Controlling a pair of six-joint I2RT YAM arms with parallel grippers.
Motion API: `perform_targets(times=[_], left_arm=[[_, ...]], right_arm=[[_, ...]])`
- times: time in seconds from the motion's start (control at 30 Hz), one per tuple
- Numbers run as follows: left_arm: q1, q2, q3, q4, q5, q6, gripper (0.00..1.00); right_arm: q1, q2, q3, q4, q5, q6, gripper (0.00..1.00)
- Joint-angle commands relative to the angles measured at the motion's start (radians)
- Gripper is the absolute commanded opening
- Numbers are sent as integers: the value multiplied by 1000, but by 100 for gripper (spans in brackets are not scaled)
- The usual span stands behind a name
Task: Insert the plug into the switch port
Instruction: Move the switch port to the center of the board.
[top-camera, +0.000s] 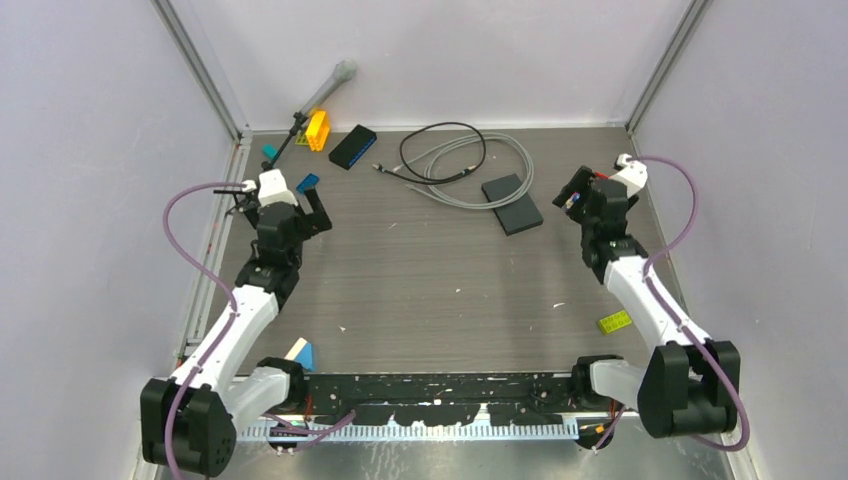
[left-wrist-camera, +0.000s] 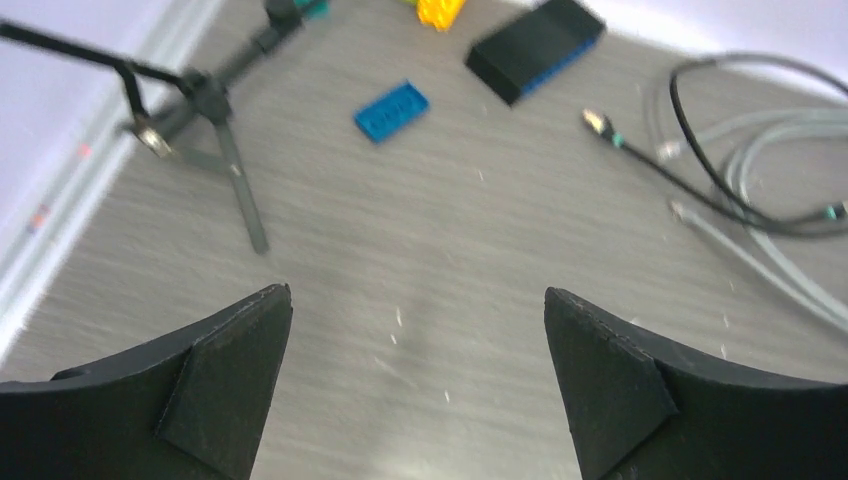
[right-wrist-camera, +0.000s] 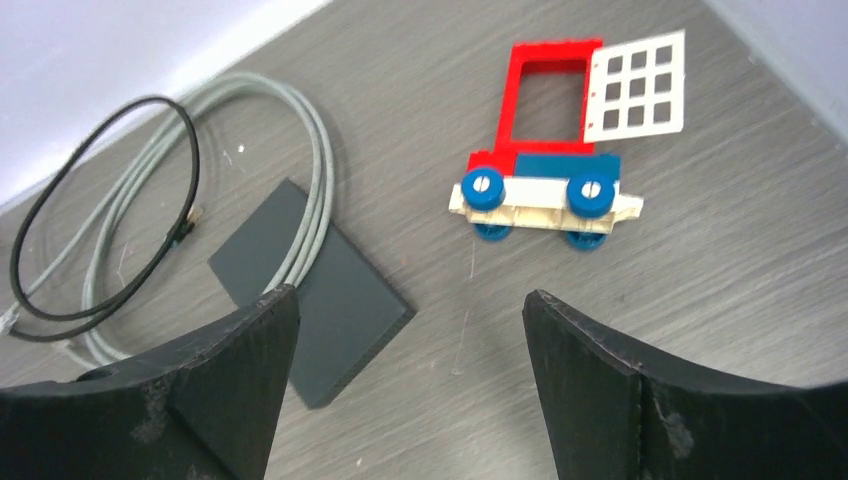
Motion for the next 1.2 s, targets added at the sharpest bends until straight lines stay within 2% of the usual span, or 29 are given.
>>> perform_targets(times=[0.0,0.1,0.17,0.27,0.47,0.63,0.7,0.77,0.87,0.97,1.17], left_arm=[[5,-16,38,-336,141,-175,100],[6,17,106,-457,127,-218,100],[6,55,157,-538,123,-219,100],[6,118,224,-637,106,-247,100],[6,153,237,-638,115,-284,100],[-1,69,143,-466,316,-249,100],[-42,45,124,-408,301,-273,100],[-143,58,148,-400,233,-290,100],[-289,138,186,-360,174,-320,98],[-399,234,206,-251,171,-353,94],[-510,414,181,70,214,-388,89]], right_arm=[[3,104,205,-434,-92,144,87],[2,198,307,-489,-246,141,87],[3,238,342,-485,-292,153,87],[3,285,377,-470,-307,165,87],[3,409,459,-467,-301,133,87],[1,519,521,-469,-234,70,87],[1,556,544,-475,-207,63,85],[1,587,557,-475,-183,67,80],[-1,624,562,-446,-179,86,71],[-1,663,574,-424,-168,108,67],[-6,708,574,-367,-217,117,66]])
